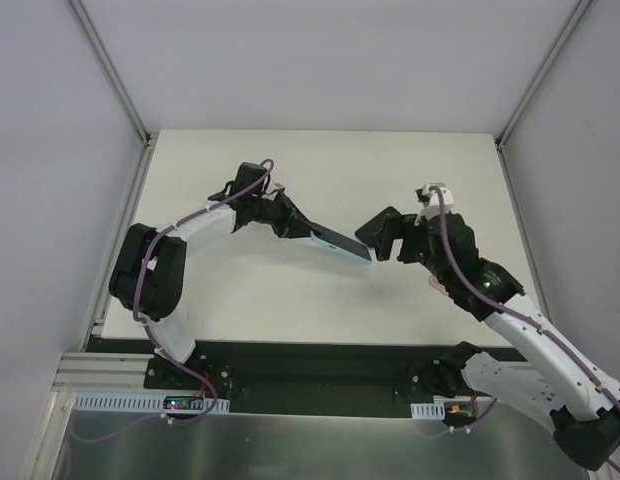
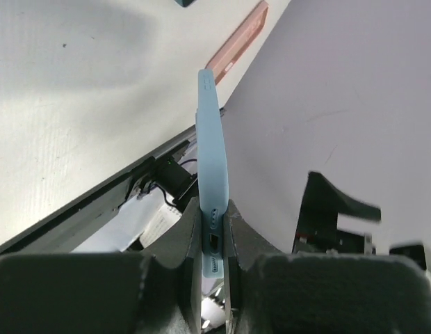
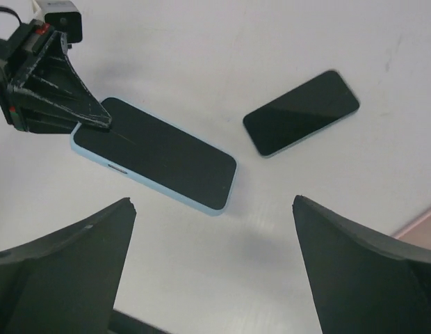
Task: Take the phone out of the phone case
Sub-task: Adjust the phone.
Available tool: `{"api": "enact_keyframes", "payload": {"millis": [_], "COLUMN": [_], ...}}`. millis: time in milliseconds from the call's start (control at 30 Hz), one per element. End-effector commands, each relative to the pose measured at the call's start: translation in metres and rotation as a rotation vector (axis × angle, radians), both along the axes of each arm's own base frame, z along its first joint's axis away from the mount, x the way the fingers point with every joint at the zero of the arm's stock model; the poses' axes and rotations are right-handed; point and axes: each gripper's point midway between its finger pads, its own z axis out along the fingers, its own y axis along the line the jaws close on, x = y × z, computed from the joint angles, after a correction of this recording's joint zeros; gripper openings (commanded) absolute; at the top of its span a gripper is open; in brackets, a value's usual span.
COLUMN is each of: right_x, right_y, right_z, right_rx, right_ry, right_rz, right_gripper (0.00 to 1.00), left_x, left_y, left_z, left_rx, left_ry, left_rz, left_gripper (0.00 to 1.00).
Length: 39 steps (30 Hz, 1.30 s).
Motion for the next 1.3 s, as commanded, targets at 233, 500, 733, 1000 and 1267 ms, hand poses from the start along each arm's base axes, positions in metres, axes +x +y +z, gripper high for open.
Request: {"api": "enact_keyframes", "payload": {"millis": [233,500,733,1000,1267], "right_x": [-0.008,0.009,0.023,0.033,0.060], "right_y": [0.024,0.038,0.060,0.090,0.094], "right_z": [-0.026,0.000,0.023,0.039,0.043], "right_rx": [0.938,1.097,1.252,1.278,1.296], "right_ry": [0.529,0.514,0.541,0.517,0.465], "right_rz": [-0.230,-0.180,-0.096,-0.066,-0.144], "right_gripper": [0.98,0.97,0.99,0.82,0.18], "left_x": [-0.012,-0.015,-0.015,-0.019,-0.023], "left_y": [0.025,0.027,0.028,0.033,0.036], "left_z": [0.113,0.124,0.133,0.138,0.133], "left_rx": [-0.296,-0.364,-0.400,-0.400,-0.389], "left_ry": [-0.619,-0.647,-0.651,-0.663,-0.654], "left_rz": [-0.122,-0.110,-0.076,0.000,0.034], "left_gripper": [0.00,0.00,0.00,0.00,0.00]}}
